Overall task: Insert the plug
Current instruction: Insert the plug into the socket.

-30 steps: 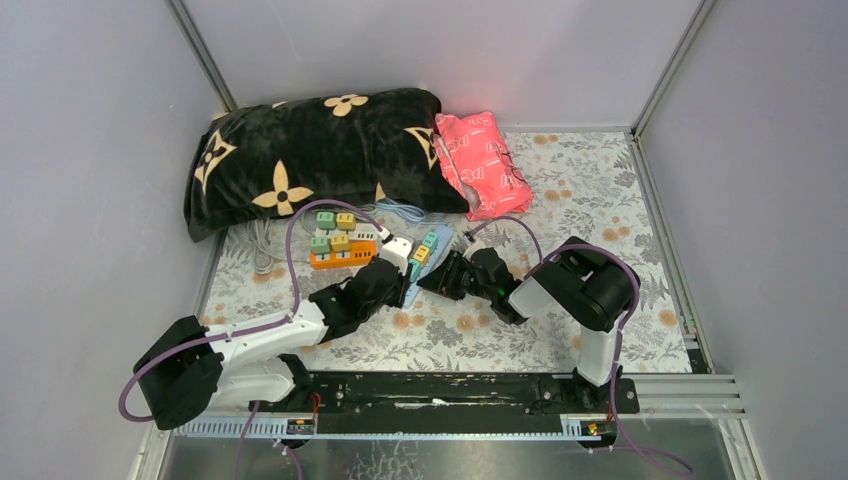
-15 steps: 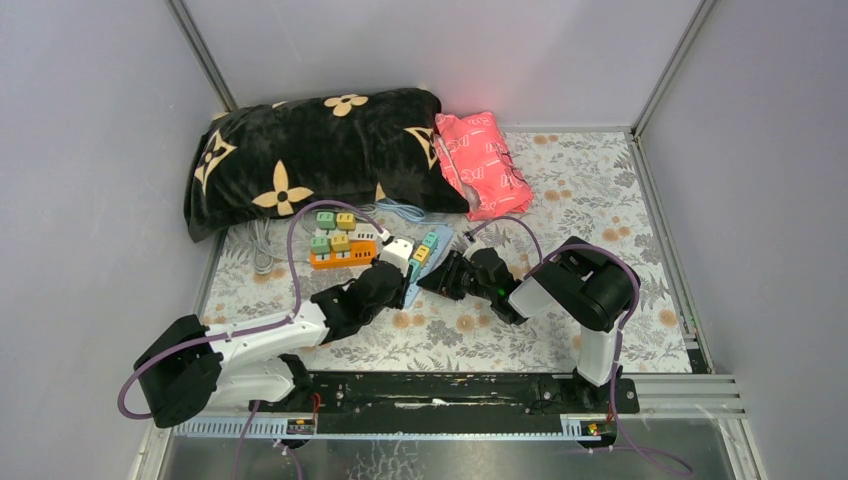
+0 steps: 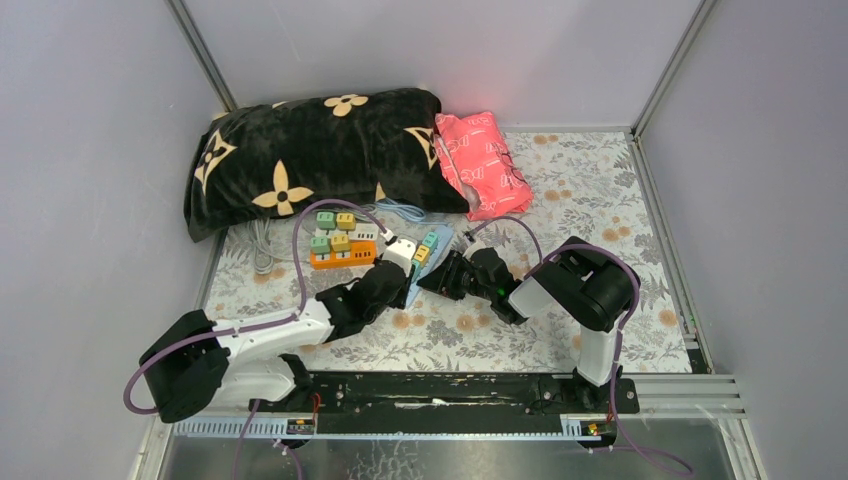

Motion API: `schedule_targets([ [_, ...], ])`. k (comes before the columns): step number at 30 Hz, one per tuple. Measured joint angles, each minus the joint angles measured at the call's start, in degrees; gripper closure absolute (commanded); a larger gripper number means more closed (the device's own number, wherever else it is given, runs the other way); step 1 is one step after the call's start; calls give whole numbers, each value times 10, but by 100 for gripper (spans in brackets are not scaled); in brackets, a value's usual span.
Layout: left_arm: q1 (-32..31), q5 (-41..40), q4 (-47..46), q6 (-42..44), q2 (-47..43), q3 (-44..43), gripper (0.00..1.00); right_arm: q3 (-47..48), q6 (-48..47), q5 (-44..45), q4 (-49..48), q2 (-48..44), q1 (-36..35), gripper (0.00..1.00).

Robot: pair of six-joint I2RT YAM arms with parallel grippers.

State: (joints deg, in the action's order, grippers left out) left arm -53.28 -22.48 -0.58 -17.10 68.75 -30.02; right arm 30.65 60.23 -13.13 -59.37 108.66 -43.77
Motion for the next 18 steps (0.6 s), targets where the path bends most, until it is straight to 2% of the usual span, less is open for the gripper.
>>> schedule_targets([
  [18,0,-1,6,-42,15,-3,100,0,0,0,0,0,0,64],
])
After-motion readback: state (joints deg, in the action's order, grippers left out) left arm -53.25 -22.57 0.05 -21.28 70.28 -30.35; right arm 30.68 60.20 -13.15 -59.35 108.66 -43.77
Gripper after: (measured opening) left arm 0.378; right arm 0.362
